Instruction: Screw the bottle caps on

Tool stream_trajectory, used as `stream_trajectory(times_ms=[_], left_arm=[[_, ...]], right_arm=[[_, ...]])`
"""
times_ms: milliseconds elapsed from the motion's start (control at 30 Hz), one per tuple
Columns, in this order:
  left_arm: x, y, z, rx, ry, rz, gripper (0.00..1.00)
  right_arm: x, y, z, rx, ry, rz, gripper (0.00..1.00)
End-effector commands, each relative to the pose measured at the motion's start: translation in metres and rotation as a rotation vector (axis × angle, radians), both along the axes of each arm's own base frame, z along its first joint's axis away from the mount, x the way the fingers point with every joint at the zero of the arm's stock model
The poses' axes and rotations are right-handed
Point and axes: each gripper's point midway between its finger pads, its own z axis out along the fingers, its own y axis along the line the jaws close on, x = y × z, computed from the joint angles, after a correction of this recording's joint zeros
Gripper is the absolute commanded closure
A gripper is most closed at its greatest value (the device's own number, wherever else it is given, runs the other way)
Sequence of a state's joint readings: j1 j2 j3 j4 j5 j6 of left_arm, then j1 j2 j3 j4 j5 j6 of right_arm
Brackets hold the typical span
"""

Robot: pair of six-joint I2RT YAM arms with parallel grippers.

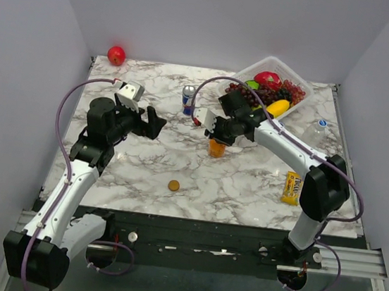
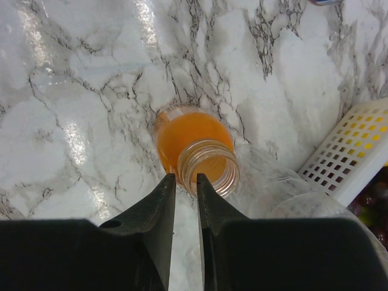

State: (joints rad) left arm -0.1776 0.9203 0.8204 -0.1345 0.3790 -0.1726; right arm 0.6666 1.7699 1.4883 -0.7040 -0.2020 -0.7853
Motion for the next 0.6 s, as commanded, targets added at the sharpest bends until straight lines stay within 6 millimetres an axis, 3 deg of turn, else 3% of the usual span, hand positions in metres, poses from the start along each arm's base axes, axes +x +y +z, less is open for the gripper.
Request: stream_trajectory(times_ms=[0,100,200,300,467,567], left_arm=[[0.001,-0.004,0.007,-0.031,-0.025,-0.017,0.02],[0.0,-0.004,0.004,-0.013,-0.024,-0.031,0.02],[-0.003,-0.007,-0.005,0.029,-0.041,-0.075,0.02],[-0.017,-0.018,-0.023,0.106,-0.079,-0.215,0.01],[-0.067,-0.041,-0.058,0.218,-0.192,-0.555,0.01],[-0.083,-0.056,-0.07,0.275,-0.249,-0.657,0.01]], right_arm=[[0.004,0.0,-0.015,-0.051,0.04,-0.023,0.72],[0.007,0.002,-0.022,-0.063,0.053,-0.019,0.76],[0.003,0.004,-0.022,-0.057,0.068,0.006,0.89],[-0.014,0.011,-0.001,0.014,0.097,0.053,0.93],[-0.065,0.023,0.05,0.154,0.208,0.202,0.98],[-0.084,0.036,0.076,0.215,0.248,0.276,0.99]])
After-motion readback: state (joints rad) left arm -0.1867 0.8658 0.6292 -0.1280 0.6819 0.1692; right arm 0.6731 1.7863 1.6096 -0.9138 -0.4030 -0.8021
